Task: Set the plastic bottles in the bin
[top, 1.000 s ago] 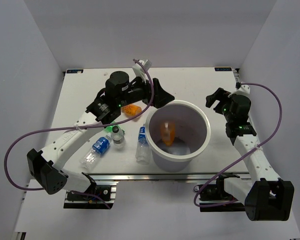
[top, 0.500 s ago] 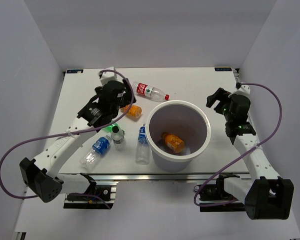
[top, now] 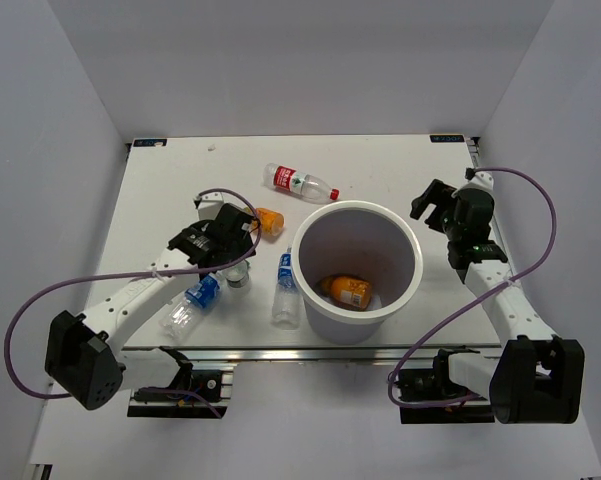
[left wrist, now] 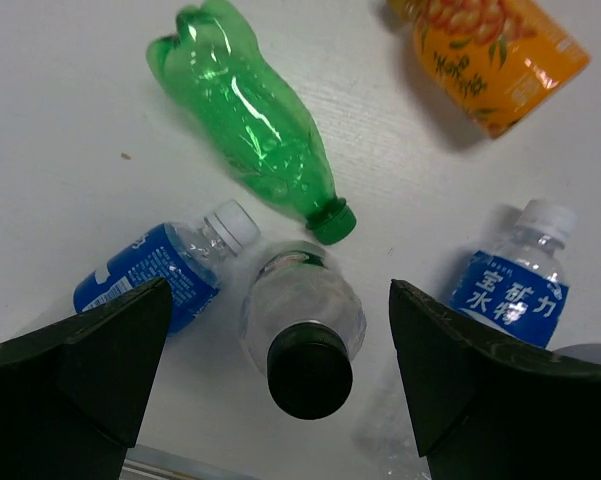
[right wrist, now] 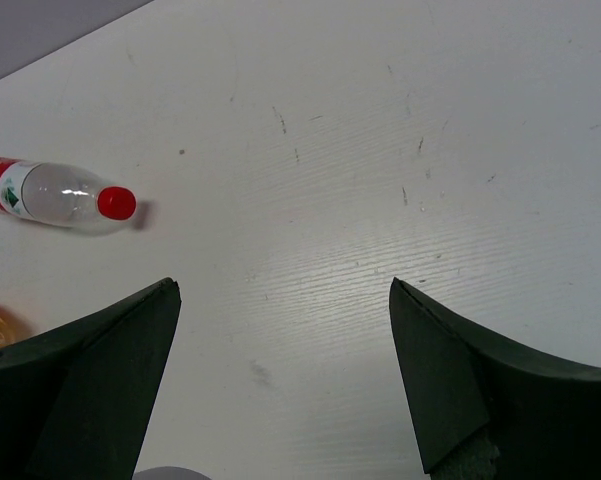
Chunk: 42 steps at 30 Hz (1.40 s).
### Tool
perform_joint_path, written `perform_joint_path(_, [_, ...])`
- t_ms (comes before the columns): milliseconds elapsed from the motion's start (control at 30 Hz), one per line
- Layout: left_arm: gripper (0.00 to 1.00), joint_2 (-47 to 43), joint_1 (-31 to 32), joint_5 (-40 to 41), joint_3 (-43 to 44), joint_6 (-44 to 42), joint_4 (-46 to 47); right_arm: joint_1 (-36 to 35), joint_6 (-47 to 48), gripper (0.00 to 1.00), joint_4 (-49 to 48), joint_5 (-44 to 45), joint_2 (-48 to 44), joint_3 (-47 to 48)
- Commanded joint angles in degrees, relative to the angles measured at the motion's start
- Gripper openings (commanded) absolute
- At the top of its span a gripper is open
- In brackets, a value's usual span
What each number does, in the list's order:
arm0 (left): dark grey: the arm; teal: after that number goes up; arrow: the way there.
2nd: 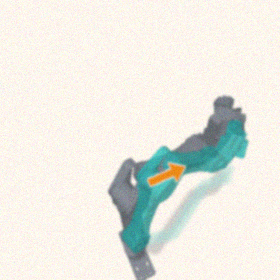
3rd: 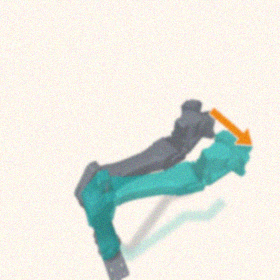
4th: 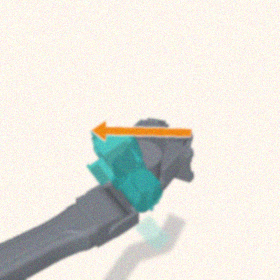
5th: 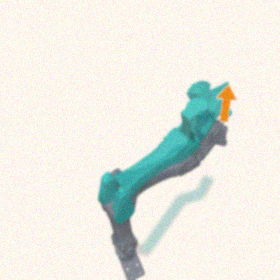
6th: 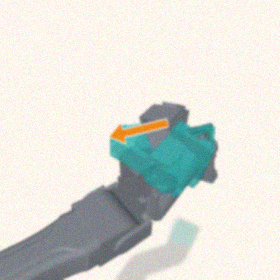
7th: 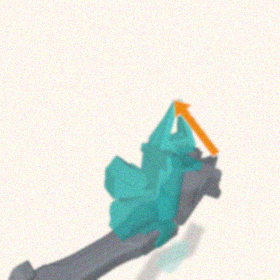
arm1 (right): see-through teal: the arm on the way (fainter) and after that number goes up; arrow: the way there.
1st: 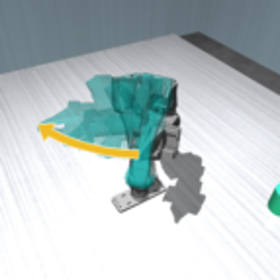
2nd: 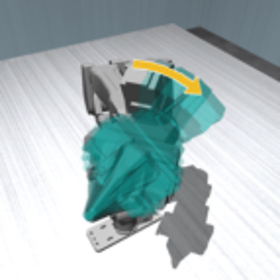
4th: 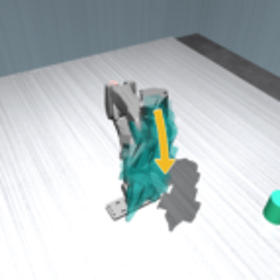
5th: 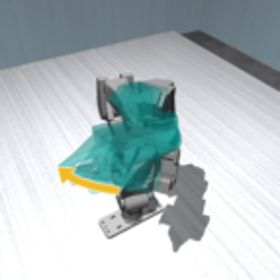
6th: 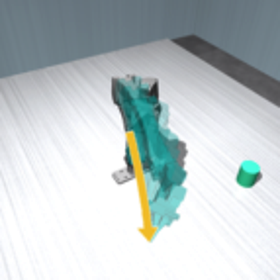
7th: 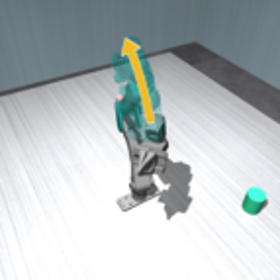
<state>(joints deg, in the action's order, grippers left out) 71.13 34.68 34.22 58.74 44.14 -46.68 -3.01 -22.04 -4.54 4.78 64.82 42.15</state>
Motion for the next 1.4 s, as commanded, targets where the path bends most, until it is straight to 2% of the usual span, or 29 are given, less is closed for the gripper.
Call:
perform_joint_path(0, [0.98,0.58,0.30,-4.86,-1.43,-0.46,1.85,0.28,0.68,0.89,-0.56,1.11,0.40,1.62])
perform_joint_path(367, [0.96,5.86,0.30,-8.90,-3.02,-0.72,2.47,0.28,0.60,0.89,-0.47,1.82,2.15,1.88])
perform_joint_path(533, [0.77,5.07,0.30,-8.91,-1.62,-0.99,0.45,0.28,0.60,0.89,-0.47,1.82,2.33,1.79])
perform_joint_path(567, [0.68,4.81,0.30,-8.56,-1.35,-1.07,-0.16,0.19,0.51,0.89,-0.39,1.90,2.42,1.88])
perform_joint_path(633, [0.59,3.40,0.30,-8.55,-1.00,-0.99,-0.61,0.28,0.51,0.89,-0.39,1.90,2.42,1.88])
perform_joint_path(667, [0.52,2.88,0.30,-8.55,-0.82,-1.07,-0.87,0.28,0.51,0.89,-0.30,1.90,2.42,1.97])
perform_joint_path(767, [0.47,0.33,0.30,-7.94,0.40,-0.90,-1.49,0.28,0.60,0.89,-0.30,1.90,2.33,2.06])
perform_joint_path(933, [0.41,-3.36,0.30,-0.83,7.34,-1.16,-2.20,0.28,0.69,0.89,-0.04,2.43,2.33,2.15])
perform_joint_path(1033, [0.40,-4.77,0.30,3.75,13.49,-3.61,2.10,0.28,0.69,0.89,0.49,3.13,2.24,2.41])
perform_joint_path(1067, [0.38,-5.47,0.30,3.49,14.90,-7.02,6.47,0.28,0.77,0.89,0.67,3.13,2.24,2.50])
perform_joint_path(1100, [0.36,-5.65,0.30,2.44,18.22,-8.79,8.68,0.28,0.95,0.89,0.93,3.13,2.16,2.58])
perform_joint_path(1200, [0.36,-4.95,0.30,-9.83,23.85,-15.65,17.03,0.28,1.38,0.89,1.20,3.31,1.81,2.76])
perform_joint_path(1233, [0.36,-4.52,0.30,-19.01,24.75,-18.36,20.97,0.28,1.56,0.89,1.37,3.31,1.54,2.94])
perform_joint_path(1267, [0.36,-2.60,0.30,-23.71,25.71,-19.26,22.23,0.28,1.83,0.89,1.63,3.48,1.45,3.20])
perform_joint_path(1300, [0.36,-1.01,0.30,-28.20,29.29,-19.96,22.42,0.28,2.52,0.89,1.90,3.49,1.28,3.46])
perform_joint_path(1333, [0.36,3.18,0.65,-37.46,31.67,-21.28,21.03,0.19,2.70,0.89,1.99,3.49,0.75,3.64])
perform_joint_path(1367, [0.36,5.31,0.66,-41.82,33.96,-22.07,20.23,0.19,2.97,0.89,1.99,3.49,0.40,3.81])
